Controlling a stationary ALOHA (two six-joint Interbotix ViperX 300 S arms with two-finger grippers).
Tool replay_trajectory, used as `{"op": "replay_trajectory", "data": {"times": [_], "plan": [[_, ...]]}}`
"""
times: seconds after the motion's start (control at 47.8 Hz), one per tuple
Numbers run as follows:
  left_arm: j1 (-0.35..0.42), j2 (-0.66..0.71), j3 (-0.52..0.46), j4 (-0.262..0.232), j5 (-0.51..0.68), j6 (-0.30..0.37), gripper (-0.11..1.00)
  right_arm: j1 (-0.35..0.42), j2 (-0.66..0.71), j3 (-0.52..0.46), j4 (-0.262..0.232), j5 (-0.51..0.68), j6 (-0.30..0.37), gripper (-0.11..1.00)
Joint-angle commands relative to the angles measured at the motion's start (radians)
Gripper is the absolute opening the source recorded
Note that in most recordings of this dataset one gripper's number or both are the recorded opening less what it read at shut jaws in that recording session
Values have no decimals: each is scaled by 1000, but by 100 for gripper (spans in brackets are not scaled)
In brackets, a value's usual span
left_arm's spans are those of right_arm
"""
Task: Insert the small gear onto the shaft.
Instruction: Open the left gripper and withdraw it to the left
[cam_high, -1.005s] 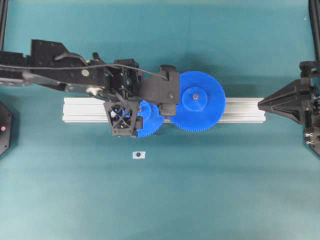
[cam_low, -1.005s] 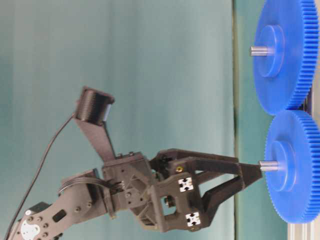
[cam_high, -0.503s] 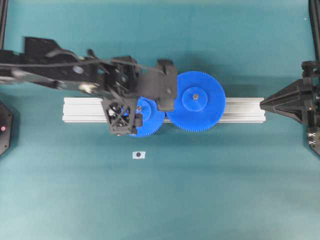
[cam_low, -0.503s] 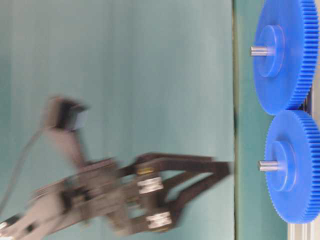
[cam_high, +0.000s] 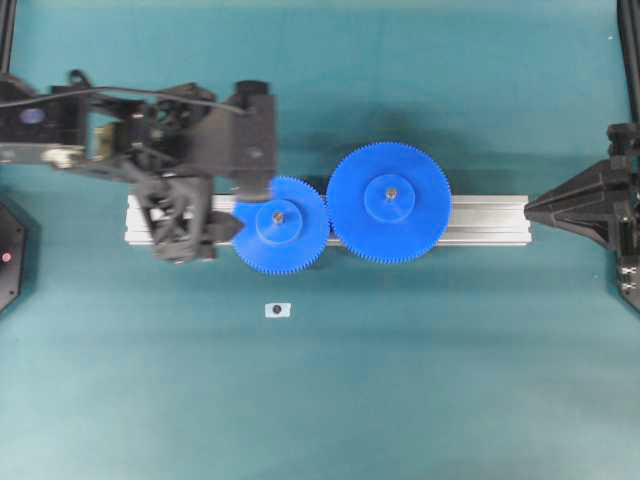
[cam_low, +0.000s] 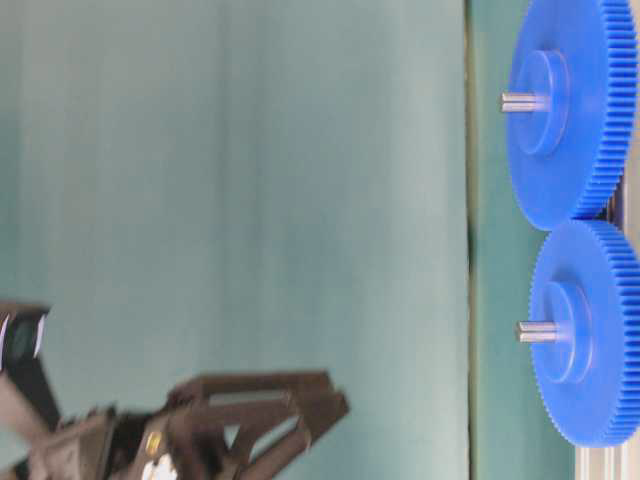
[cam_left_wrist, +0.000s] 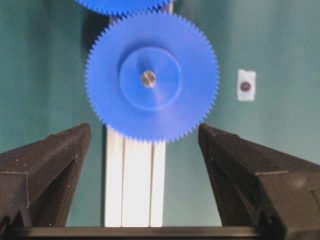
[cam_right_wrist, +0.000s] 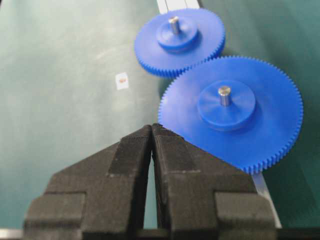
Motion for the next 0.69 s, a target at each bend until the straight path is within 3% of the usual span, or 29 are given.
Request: {"op": "replay_trajectory", "data": {"times": [0.0,0.335,0.67], "plan": [[-12,-60,3,0,-5,-3,85,-3,5,-9,0,-6,8,12],[-61,-187,106,0,-35,-61,85,-3,5,9,0,-12,8,12],[-67,-327,256,0,-264,-127,85,-3,6,12,-5,-14,8,12]]}}
